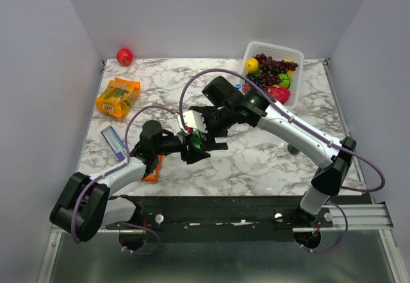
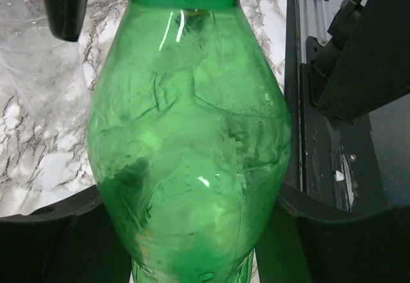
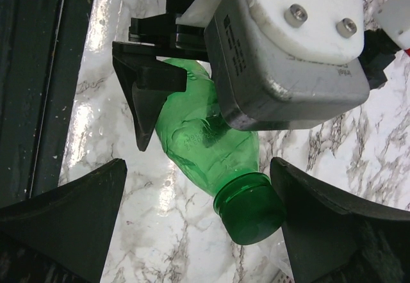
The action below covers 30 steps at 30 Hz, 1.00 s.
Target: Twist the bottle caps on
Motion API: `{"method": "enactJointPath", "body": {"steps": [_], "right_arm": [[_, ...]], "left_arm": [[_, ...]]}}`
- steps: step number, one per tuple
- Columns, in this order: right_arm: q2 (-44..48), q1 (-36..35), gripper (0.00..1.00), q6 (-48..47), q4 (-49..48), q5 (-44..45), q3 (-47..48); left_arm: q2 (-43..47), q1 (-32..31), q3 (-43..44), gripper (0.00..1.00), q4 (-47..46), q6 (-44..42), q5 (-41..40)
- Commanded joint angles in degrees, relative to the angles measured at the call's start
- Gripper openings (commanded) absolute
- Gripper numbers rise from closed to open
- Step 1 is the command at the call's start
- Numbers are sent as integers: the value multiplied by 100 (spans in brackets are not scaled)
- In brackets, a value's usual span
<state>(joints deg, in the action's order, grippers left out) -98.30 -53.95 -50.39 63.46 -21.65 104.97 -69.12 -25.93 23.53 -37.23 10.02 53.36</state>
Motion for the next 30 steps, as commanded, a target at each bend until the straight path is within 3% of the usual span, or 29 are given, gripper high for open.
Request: {"method": "enactJointPath", "body": {"steps": [1, 6, 10, 14, 20, 24, 30], "right_arm": [[303, -1, 100, 574, 1054, 512, -336], [102, 148, 100, 724, 1028, 1048, -258], [-564, 656, 100, 908, 1615, 1154, 854], [-621, 948, 100, 497, 2084, 227, 1701], [863, 922, 99, -93, 353, -1172, 473], [1163, 685, 98, -567, 263, -1553, 121], [1208, 298, 95, -1025, 237, -1421, -284]], "left_arm": [[65, 361, -15, 0, -478, 360, -459], [127, 343, 29, 0, -199, -16, -204], [416, 335, 143, 0, 637, -973, -2], [645, 335, 213, 0, 1349, -1633, 200], [927, 203, 371, 0, 2500, -2749, 657], [910, 159, 547, 0, 3213, -3304, 746], [822, 1, 714, 0, 3371, -3507, 702]]}}
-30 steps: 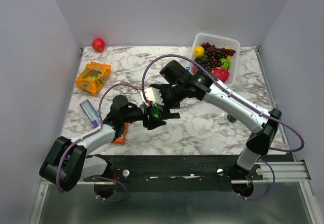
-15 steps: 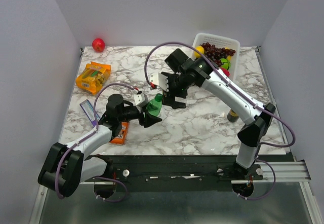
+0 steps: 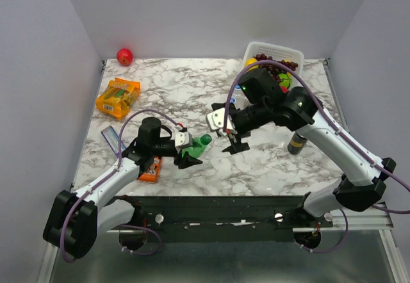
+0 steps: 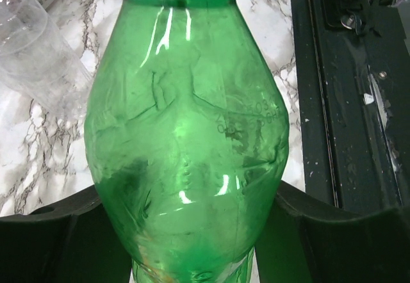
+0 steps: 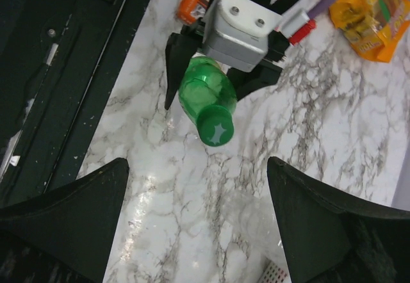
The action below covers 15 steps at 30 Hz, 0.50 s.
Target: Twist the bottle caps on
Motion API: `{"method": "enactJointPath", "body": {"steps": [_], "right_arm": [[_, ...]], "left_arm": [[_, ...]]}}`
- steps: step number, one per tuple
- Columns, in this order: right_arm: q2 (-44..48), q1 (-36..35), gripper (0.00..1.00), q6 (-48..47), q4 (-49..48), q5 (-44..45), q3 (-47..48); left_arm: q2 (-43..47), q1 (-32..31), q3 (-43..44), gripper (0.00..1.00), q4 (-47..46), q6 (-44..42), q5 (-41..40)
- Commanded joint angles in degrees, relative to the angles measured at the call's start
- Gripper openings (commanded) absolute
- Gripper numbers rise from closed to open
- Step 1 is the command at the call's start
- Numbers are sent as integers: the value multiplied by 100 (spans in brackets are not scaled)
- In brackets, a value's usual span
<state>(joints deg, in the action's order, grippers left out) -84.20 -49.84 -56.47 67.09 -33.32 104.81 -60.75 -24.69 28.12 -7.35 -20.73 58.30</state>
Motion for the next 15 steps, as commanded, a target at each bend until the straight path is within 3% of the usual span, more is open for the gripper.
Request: {"method": "enactJointPath", "body": {"steps": [1, 15], "right_arm": [[-280, -122, 92, -505, -82, -254, -251], [-650, -183, 66, -427, -3, -245, -14]], "left_arm": [[-24, -159, 316, 0, 393, -467, 190], [-69, -405, 572, 0, 621, -704, 76]]}}
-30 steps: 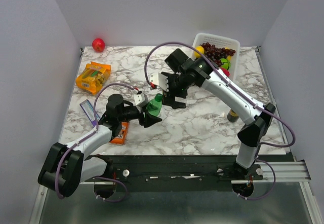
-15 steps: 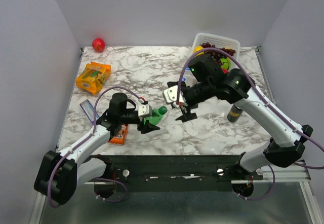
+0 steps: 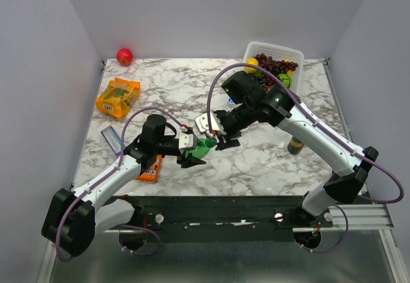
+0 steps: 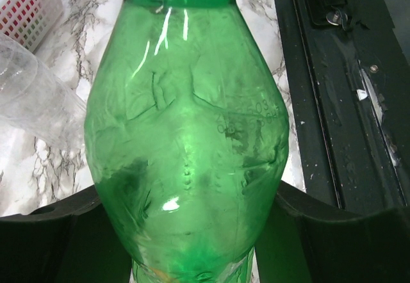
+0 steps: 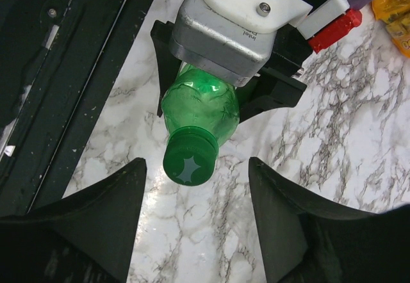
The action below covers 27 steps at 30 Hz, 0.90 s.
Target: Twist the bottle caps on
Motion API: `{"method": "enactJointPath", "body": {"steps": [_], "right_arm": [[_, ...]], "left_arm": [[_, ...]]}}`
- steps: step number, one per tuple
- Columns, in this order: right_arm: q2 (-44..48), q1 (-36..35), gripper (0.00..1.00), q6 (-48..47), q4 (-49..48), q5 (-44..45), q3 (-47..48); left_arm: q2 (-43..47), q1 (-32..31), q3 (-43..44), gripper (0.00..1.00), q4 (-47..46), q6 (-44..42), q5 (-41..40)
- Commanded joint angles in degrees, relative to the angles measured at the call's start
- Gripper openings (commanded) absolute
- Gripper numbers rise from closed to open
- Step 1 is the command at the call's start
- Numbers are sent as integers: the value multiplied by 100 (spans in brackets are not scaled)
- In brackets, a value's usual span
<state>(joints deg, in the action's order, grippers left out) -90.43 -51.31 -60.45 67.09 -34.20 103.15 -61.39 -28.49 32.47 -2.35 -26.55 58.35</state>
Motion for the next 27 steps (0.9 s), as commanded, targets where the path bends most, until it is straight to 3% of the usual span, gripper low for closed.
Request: {"method": "enactJointPath", "body": {"steps": [1, 19, 27], "right_arm": [[-36, -37, 64, -3, 6, -158, 161], [-159, -134, 50, 147, 217, -105, 179], [-176, -134, 40, 700, -3, 79, 161]], "left_arm": [[-5, -25, 128, 0, 129, -123, 72], [-5, -25, -30, 0, -644, 668, -60], [13, -25, -127, 0, -890, 818, -279]]}}
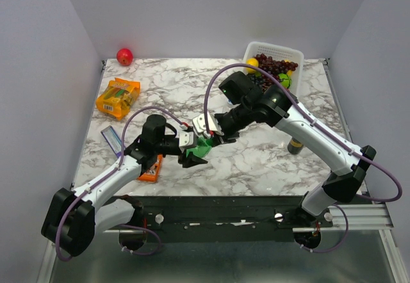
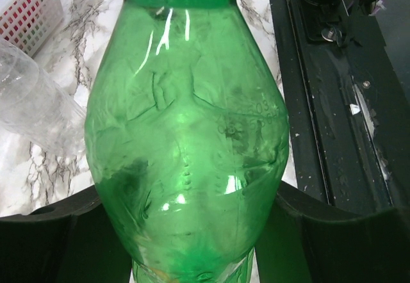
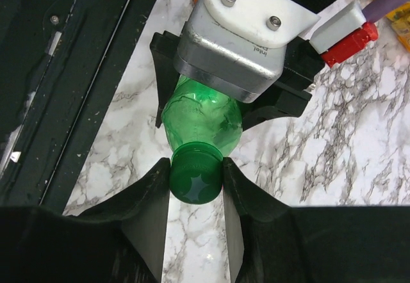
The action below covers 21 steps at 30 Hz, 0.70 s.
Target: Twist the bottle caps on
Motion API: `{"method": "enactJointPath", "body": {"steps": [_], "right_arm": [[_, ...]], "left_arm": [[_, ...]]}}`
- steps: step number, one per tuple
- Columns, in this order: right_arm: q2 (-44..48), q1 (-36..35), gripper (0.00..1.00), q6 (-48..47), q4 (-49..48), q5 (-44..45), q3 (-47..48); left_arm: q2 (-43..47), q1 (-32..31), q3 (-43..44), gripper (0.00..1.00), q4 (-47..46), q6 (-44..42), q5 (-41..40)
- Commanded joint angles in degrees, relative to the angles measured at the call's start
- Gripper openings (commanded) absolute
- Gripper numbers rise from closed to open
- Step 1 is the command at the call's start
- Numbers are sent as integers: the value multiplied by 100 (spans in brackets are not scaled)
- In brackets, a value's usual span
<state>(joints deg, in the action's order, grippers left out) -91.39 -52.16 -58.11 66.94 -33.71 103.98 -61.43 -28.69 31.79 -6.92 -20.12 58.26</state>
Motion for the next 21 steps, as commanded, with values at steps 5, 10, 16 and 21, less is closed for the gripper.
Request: {"method": "enactJointPath", "body": {"steps": [5, 10, 16, 21], "right_arm": [[-71, -48, 34, 1369, -304, 146, -71], [-36, -48, 30, 1996, -576, 172, -317], [-115, -48, 26, 2075, -620, 278, -274], [-168, -40, 25, 2049, -621, 304, -221]], "left_arm": [[271, -67, -383, 0, -1047, 464, -1113], [763, -365, -832, 0, -1988, 764, -2631], [1142, -735, -1166, 0, -2297, 869, -3584], [1230, -761, -1193, 0, -2217, 913, -3707]]}}
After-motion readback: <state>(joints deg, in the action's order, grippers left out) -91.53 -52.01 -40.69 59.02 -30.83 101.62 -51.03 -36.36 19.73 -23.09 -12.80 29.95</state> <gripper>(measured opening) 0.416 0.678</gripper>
